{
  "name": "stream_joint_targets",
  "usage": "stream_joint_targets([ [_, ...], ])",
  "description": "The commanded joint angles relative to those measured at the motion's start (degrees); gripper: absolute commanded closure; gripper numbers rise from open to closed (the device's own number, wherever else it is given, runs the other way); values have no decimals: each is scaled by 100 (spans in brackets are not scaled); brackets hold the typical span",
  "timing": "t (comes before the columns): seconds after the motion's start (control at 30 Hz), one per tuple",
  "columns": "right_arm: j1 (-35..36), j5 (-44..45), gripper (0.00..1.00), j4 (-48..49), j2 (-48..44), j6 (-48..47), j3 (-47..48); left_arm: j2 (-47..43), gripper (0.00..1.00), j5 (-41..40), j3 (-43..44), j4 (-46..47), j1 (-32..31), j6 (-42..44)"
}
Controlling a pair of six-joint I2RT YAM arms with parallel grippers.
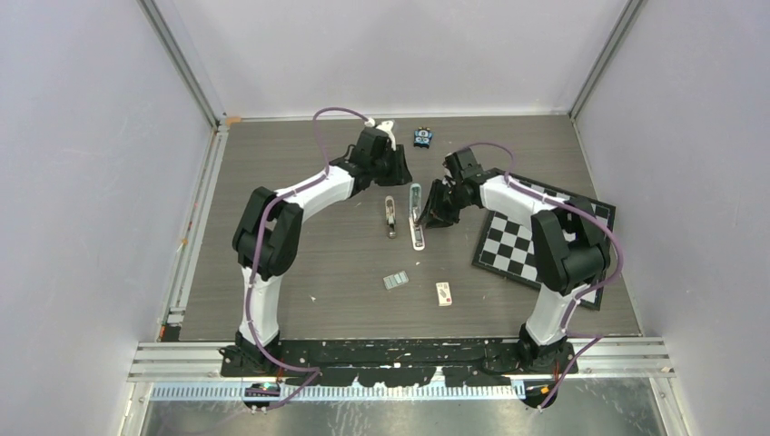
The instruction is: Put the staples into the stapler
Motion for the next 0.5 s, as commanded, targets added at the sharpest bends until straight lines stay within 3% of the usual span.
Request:
stream_joint_targets([
  [0.0, 46, 15, 67, 170, 103, -153, -74, 156, 64, 471, 350, -30, 8, 11],
  [0.47, 63, 214, 73, 459, 507, -199, -226, -156, 66, 1110, -269, 317, -69, -316],
])
